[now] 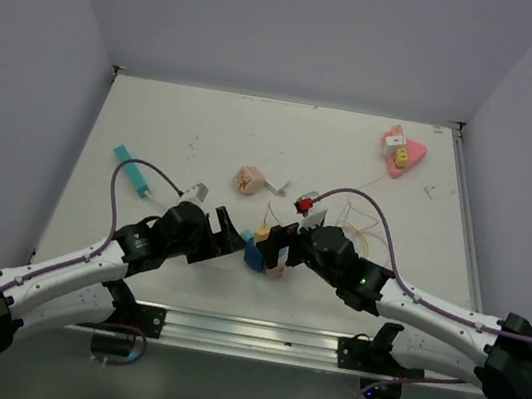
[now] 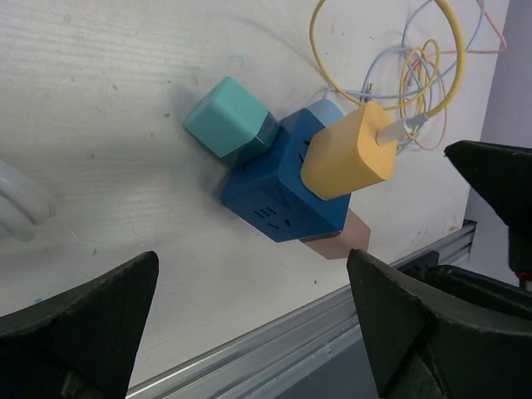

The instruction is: Pull the plug off the socket

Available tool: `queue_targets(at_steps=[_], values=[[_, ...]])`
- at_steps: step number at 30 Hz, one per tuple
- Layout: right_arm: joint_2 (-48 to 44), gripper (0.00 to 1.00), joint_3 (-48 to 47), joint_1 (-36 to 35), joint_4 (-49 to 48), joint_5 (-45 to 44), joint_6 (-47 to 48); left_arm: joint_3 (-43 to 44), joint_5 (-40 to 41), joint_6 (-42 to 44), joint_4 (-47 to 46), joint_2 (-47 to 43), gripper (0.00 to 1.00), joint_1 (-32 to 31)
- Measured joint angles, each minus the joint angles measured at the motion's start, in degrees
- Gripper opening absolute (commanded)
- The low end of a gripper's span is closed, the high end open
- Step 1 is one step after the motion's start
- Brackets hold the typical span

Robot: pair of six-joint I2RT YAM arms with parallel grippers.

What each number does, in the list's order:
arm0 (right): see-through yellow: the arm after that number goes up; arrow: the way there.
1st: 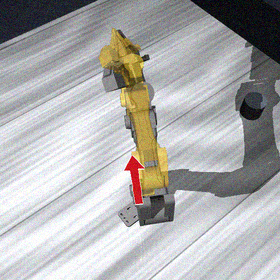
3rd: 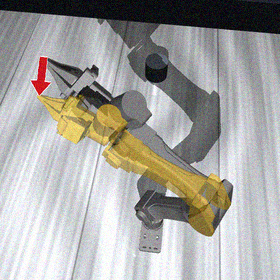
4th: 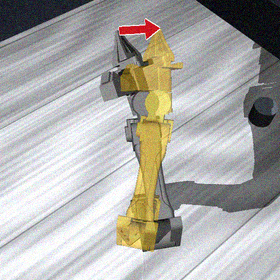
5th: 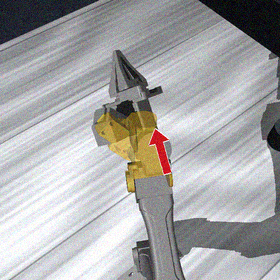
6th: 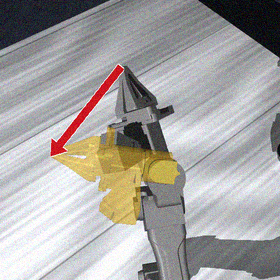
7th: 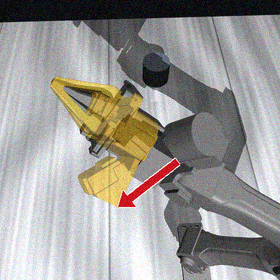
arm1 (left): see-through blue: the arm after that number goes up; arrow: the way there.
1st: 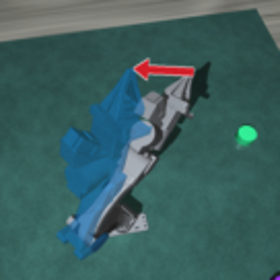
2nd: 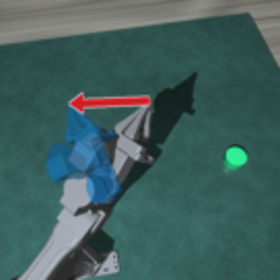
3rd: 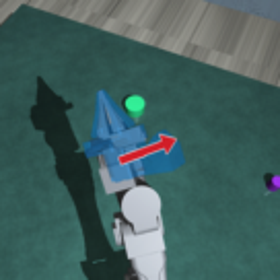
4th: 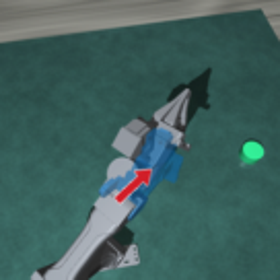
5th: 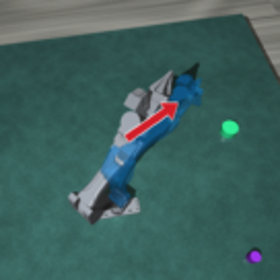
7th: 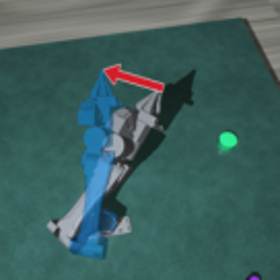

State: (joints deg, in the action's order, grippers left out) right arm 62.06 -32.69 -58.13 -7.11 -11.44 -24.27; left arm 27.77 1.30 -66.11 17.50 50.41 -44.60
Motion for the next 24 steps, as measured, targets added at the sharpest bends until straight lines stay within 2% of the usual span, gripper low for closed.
queue_targets(at_steps=[7, 11, 18, 24], values=[[-13.16, 0.99, -0.07, -0.04, 11.74, -9.84, -1.05, 4.09, 9.79, 8.37, -3.1, 8.02, 1.0, -11.82], [-21.18, 0.99, 0.17, 0.0, 17.7, -15.3, -2.56, 6.4, 14.23, 10.12, -3.58, 12.09, 1.0, -16.46], [-30.91, 0.98, 3.58, 0.0, 24.85, -20.61, -5.49, 6.51, 18.62, 1.29, -3.52, 12.68, 1.0, -17.14], [-31.82, 0.98, 5.16, 0.02, 27.74, -21.99, -7.17, 6.51, 20.06, -9.97, -3.26, 12.63, 1.0, -17.64]])
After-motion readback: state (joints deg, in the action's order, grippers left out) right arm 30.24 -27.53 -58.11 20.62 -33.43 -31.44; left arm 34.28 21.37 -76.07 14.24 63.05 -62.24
